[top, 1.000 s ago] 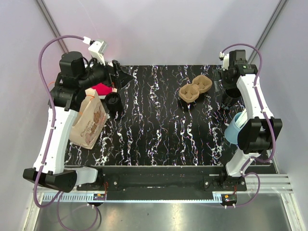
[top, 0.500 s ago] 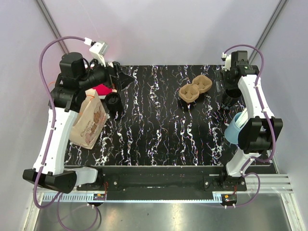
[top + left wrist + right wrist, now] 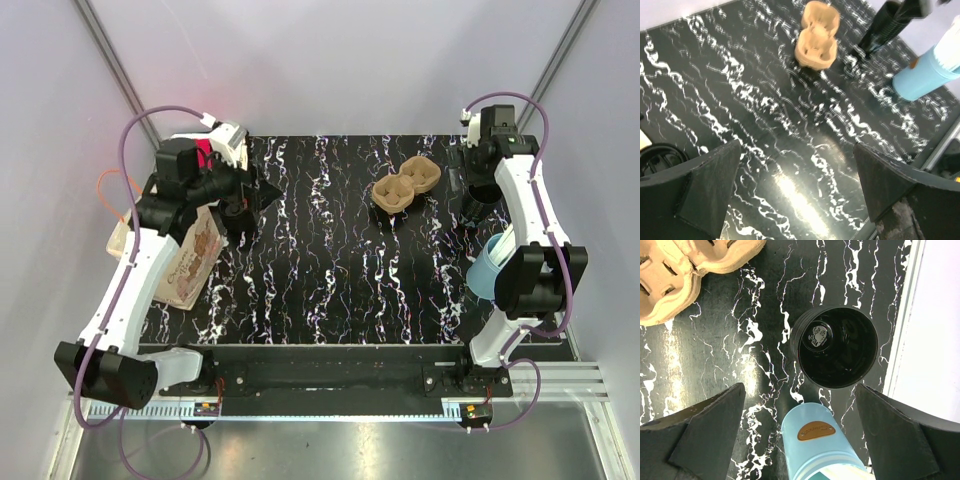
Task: Pack the takeout coffee
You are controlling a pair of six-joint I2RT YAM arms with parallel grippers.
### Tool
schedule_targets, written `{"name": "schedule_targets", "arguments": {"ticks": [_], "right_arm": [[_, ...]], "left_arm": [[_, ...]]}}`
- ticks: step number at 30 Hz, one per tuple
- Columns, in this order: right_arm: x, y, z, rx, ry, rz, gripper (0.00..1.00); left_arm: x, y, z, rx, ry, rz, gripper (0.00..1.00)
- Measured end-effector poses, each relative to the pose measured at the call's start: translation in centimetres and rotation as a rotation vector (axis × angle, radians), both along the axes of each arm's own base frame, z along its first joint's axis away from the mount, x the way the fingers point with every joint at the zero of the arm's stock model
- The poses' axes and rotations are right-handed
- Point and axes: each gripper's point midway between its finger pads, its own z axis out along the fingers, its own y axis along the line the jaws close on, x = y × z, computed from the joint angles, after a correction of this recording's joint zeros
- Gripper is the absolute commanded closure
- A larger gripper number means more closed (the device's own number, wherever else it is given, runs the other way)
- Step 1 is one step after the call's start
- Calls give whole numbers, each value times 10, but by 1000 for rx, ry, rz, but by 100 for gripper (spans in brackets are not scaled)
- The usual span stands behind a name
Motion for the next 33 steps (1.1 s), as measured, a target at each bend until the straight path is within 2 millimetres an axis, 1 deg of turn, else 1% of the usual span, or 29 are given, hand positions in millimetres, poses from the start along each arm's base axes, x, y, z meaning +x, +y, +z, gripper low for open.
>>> {"name": "schedule_targets", "arguments": {"ticks": [4, 6, 7, 8, 9, 12, 17, 19, 24, 25, 29, 33], "right_arm": [[1, -2, 7, 0, -12, -5, 9], [2, -5, 10, -1, -20, -11, 17], [3, -7, 11, -1, -23, -15, 19], [3, -9, 11, -2, -23, -19, 23], [3, -10, 11, -1, -23, -23, 30], [3, -15, 7, 7, -14, -34, 39], [6, -18, -5, 18, 14, -39, 43], [7, -17, -11, 26, 28, -35, 48], [10, -13, -24, 44, 57, -26, 53], [10, -13, -25, 47, 60, -25, 55], [12, -11, -34, 59, 79, -20, 60], [13, -10, -39, 62, 93, -19, 63]], "left_arm": [[6, 1, -28, 24, 8, 2, 1], [7, 2, -37, 38, 9, -3, 1], [7, 2, -40, 44, 6, -6, 1], [8, 2, -42, 50, -1, -11, 1], [8, 2, -43, 55, -7, -17, 1], [8, 0, -43, 63, -37, -42, 1], [5, -4, -49, 75, -57, -89, 1], [5, -5, -56, 79, -58, -102, 1], [4, -7, -78, 86, -36, -124, 1], [5, -7, -80, 88, -33, -125, 1], [7, -9, -85, 86, -26, -133, 1], [7, -10, -84, 83, -34, -141, 1]]}}
